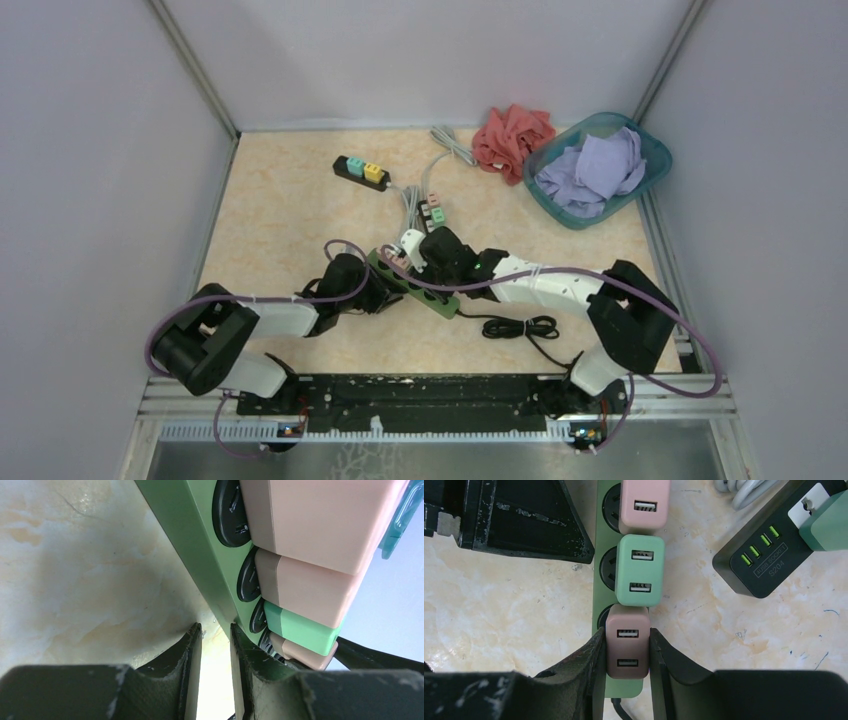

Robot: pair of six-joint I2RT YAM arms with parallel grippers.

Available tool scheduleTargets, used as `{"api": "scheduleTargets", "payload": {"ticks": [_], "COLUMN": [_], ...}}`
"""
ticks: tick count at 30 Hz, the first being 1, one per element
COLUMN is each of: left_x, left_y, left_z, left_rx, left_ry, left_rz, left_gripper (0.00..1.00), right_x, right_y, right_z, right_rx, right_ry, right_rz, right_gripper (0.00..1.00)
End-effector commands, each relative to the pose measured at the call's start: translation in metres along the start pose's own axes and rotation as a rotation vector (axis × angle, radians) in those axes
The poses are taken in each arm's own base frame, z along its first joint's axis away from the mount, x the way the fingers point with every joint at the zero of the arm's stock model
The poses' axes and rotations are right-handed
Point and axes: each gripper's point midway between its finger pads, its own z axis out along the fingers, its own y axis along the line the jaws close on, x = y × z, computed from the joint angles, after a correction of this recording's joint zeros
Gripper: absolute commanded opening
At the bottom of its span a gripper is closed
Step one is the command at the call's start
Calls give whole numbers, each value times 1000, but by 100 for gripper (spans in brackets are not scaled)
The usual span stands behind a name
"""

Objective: Insert the plug
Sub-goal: Press the plug into the socket.

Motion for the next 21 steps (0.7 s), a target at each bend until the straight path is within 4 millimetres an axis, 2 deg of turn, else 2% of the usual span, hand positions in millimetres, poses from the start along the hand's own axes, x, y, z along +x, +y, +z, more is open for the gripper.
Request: {"api": "scheduleTargets", "payload": {"ticks": [1, 4, 11, 16, 21], "left_x": [-7, -7, -9, -9, -9], "left_y": [-15, -17, -16, -17, -18], "left_z": [2, 1, -2, -3, -3], "left_rx": [42, 45, 46, 49, 51], "left_ry": [-19, -18, -29, -31, -31], "left_rz": [5, 5, 6, 7, 8], "left_gripper": [33, 32, 32, 33, 33], "right_x": [108, 117, 117, 126, 142], "right_y": [29, 22, 2, 4, 10], "right_z": [11, 10, 6, 10, 19], "right_rx": [-81, -34, -3, -36, -74], "right_ry": [346, 369, 376, 412, 482], "right_rz": [-32, 17, 79, 76, 46], "right_gripper": [0, 0, 0, 0, 0]}}
